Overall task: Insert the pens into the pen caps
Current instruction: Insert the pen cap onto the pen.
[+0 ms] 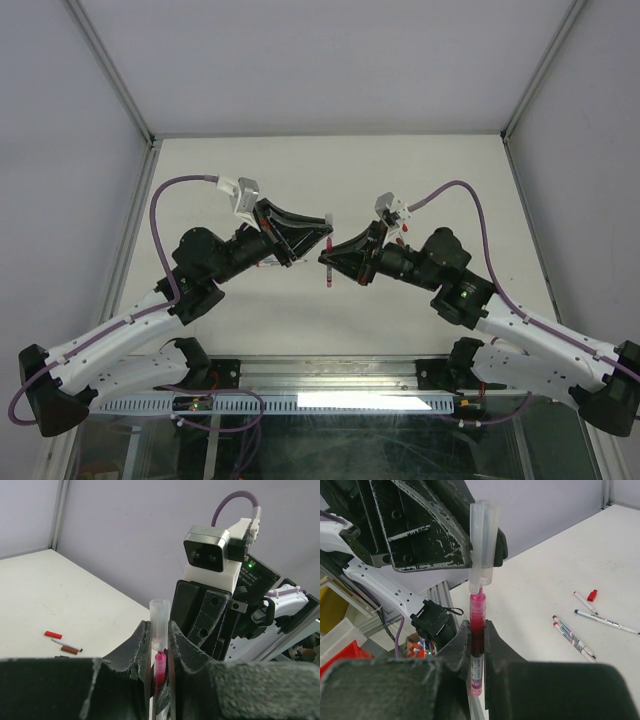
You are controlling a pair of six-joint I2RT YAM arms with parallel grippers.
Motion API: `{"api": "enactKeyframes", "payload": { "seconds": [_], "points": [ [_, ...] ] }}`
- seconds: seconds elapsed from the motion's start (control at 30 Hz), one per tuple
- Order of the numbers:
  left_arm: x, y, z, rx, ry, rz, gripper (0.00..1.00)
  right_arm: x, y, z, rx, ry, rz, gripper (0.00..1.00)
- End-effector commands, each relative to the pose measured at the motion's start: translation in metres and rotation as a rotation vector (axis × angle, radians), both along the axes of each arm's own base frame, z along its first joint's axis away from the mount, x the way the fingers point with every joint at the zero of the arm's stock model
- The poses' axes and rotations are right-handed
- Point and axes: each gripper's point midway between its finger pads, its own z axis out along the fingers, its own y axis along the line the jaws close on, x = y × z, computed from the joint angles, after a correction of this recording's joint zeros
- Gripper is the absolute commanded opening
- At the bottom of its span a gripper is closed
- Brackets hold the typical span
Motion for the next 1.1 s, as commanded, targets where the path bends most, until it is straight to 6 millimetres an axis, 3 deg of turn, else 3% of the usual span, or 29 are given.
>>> {"api": "enactKeyframes", "payload": {
  "seconds": [0.0, 0.8, 1.07],
  "points": [
    [-0.006, -0.003, 0.006, -0.024, -0.025, -0.037, 0.00, -0.002, -0.005, 0.035, 0.092, -0.047, -0.014, 0.00],
    [-0.014, -0.017, -0.026, 0.069, 0.005, -0.127, 0.00, 0.009, -0.020, 0.044, 0.149, -0.020, -0.121, 0.00],
    [-0.012, -0.017, -0.022, 0.064, 0.010, -0.115, 0.16, 0.010, -0.020, 0.038, 0.136, -0.011, -0.125, 0.00]
  ]
}}
